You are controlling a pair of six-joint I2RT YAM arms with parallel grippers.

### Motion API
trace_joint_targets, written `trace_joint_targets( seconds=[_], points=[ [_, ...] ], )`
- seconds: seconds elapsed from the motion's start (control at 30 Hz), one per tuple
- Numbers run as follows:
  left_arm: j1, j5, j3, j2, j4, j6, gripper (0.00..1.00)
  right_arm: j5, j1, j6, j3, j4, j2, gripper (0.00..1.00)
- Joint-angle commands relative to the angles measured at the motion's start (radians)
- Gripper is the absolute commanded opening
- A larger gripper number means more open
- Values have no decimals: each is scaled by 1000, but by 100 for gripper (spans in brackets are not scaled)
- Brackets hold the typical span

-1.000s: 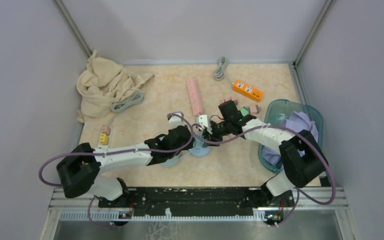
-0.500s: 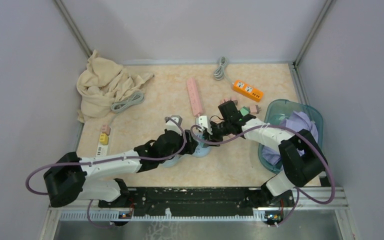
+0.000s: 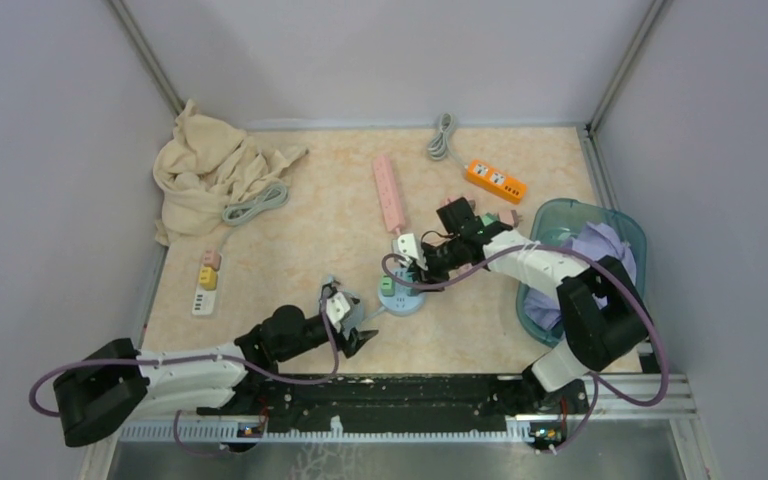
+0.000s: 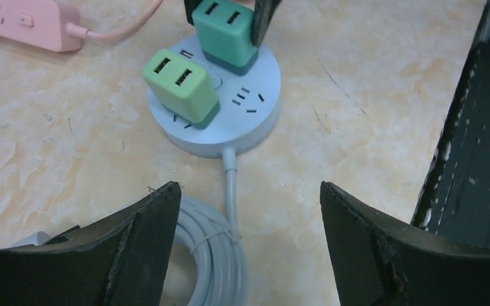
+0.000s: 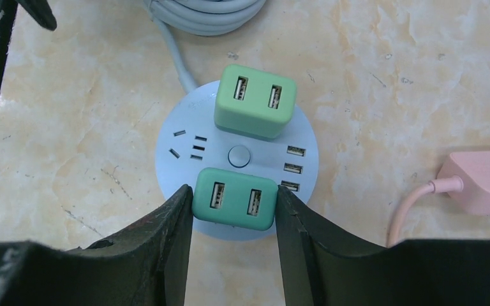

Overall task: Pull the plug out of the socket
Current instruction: Remove the plug from the socket.

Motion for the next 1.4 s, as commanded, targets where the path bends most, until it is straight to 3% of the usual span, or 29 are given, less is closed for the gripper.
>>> trace_joint_targets(
  seconds=[0.0, 0.2, 0.43, 0.57, 0.7, 0.77, 0.93, 1.2, 1.37],
  points=[
    [13, 144, -38, -2, 234, 232, 85, -94, -31, -175, 72, -132, 8, 9],
    [32, 239, -24, 94, 317, 310, 79, -96, -57, -522, 115, -357, 37, 10],
    [119, 398, 30, 235, 410, 332, 68, -98, -59, -535, 109, -355, 36, 10],
    [159, 456, 88, 326, 449, 328, 68, -106, -58, -535, 109, -355, 40, 10],
    [175, 473, 138, 439, 492, 317, 74, -105, -58, -533, 112, -356, 41, 10],
    [181, 489, 151, 492, 533, 311, 82, -106, -58, -530, 112, -356, 40, 10],
    [200, 522, 179, 600, 592, 280, 83, -108, -58, -531, 113, -356, 41, 10],
    [219, 615, 253, 711, 599, 237, 64, -110, -58, -530, 112, -354, 47, 10],
    [227, 636, 266, 749, 599, 213, 59, -113, -57, -517, 112, -347, 48, 9]
  ],
)
